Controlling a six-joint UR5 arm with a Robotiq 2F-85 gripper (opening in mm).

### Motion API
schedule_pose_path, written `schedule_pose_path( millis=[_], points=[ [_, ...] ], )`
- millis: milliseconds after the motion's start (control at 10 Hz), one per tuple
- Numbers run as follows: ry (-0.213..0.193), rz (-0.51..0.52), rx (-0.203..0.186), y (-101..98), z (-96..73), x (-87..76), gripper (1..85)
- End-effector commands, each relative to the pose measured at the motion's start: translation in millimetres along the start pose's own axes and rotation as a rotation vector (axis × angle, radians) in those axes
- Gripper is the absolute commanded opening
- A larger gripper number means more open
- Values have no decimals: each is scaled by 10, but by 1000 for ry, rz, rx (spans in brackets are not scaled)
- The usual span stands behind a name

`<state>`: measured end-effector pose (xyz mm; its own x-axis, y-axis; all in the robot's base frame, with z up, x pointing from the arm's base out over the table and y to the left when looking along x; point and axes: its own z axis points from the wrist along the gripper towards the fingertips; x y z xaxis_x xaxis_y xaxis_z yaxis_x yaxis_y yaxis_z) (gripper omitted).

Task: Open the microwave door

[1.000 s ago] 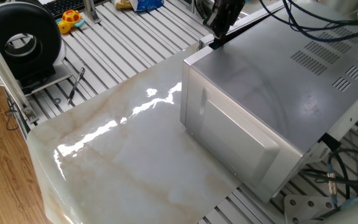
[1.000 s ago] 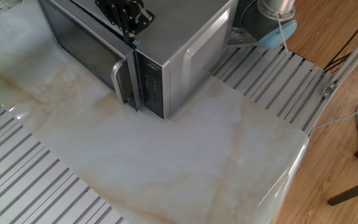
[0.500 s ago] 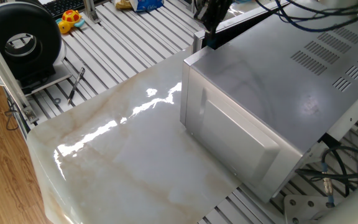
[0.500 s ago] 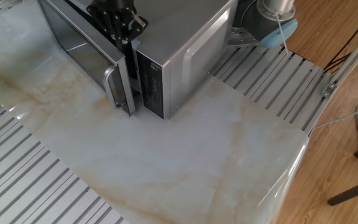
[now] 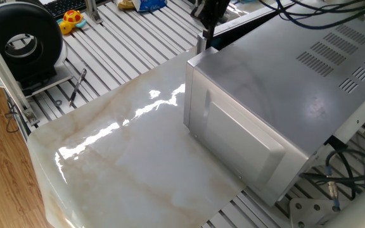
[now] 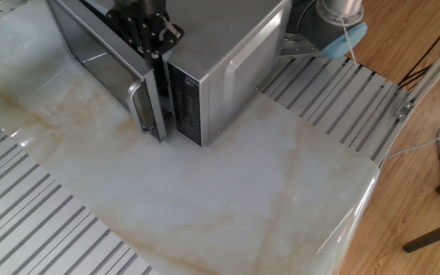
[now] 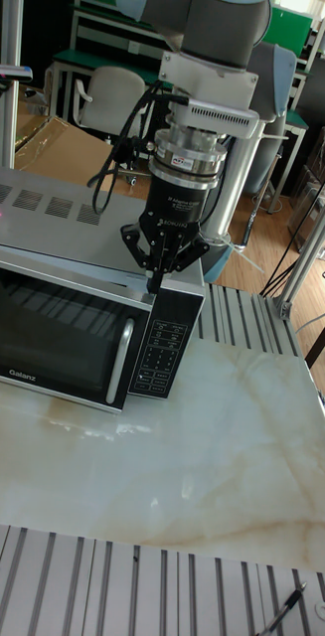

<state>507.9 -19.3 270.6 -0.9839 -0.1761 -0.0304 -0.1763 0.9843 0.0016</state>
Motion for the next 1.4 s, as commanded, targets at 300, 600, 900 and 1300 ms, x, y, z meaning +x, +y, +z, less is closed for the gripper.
schedule_pose_path(
  millis=[300, 600, 900, 1300],
  points=[
    [-11, 20, -15, 77, 41, 152, 10],
    [-26, -17, -11, -100, 154, 188, 10],
    [-27, -57, -1, -184, 198, 103, 10],
    [-27, -111, 19, -229, 163, -71, 10]
  ],
)
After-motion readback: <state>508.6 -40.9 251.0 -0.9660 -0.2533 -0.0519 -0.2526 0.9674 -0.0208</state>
